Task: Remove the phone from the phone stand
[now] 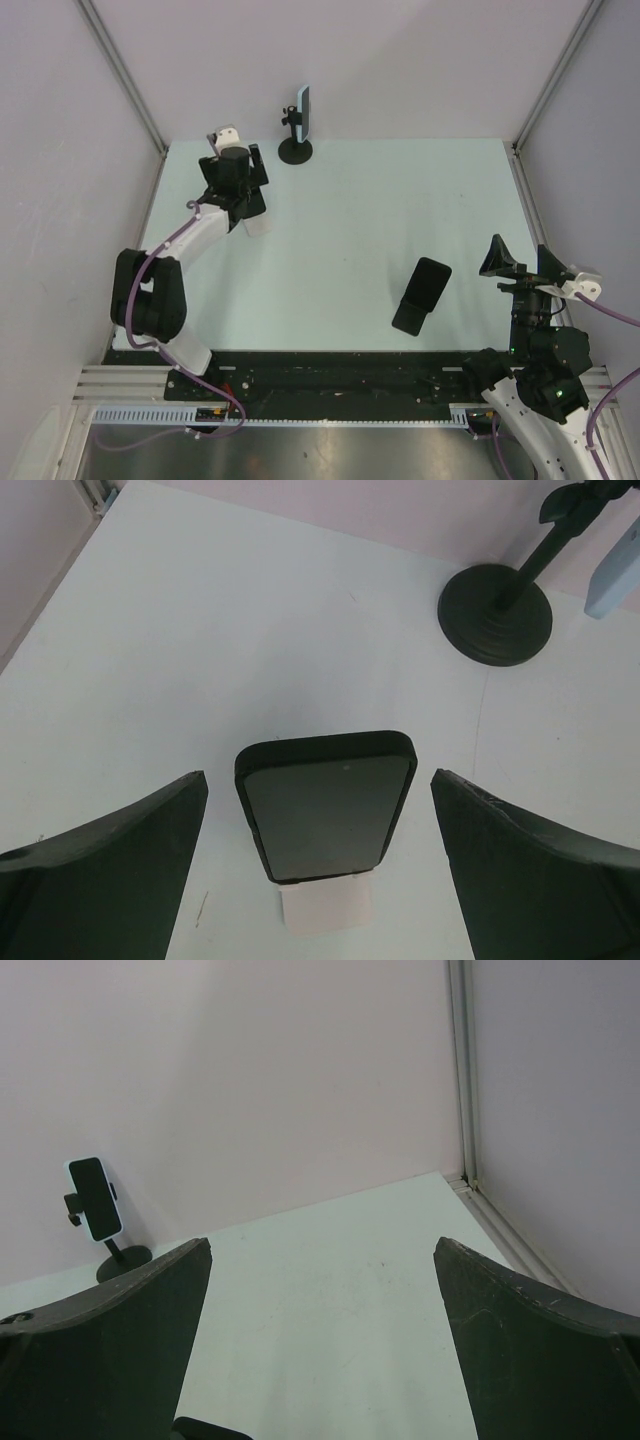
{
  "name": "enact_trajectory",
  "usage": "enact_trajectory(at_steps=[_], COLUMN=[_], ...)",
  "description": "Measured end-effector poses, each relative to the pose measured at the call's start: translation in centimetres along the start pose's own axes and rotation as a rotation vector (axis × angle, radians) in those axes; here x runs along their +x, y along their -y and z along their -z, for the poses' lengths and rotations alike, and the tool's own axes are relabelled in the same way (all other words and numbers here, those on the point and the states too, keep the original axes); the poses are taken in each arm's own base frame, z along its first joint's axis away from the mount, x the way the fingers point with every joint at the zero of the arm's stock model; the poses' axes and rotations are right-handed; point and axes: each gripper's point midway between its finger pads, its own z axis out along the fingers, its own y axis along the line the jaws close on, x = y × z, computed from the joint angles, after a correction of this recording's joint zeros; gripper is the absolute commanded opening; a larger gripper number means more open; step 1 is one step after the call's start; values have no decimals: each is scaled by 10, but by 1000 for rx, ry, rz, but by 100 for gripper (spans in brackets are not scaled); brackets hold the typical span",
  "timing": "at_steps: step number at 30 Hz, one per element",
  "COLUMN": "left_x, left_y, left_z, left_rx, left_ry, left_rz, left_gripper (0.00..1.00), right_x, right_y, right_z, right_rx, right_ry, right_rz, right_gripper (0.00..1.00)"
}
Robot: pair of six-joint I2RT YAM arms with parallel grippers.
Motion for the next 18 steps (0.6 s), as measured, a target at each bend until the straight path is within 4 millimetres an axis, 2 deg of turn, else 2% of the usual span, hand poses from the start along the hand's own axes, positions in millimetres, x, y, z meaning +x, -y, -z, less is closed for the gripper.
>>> enact_trajectory(at_steps=[8, 13, 18], left_x=[24, 34, 33], left_y=[-2, -2, -1], left_z=[-20, -26, -26], left_rx=[-43, -52, -48], left_ry=[-47, -65, -64], left_rz=[-58, -66, -62], left_gripper=[100, 100, 91], right_x=[0, 0, 0], right_y=[0, 0, 0], right_z=[0, 0, 0], right_rx=[0, 0, -1], right_ry=[0, 0, 0], right_rz=[5, 8, 11], right_gripper=[100, 100, 100])
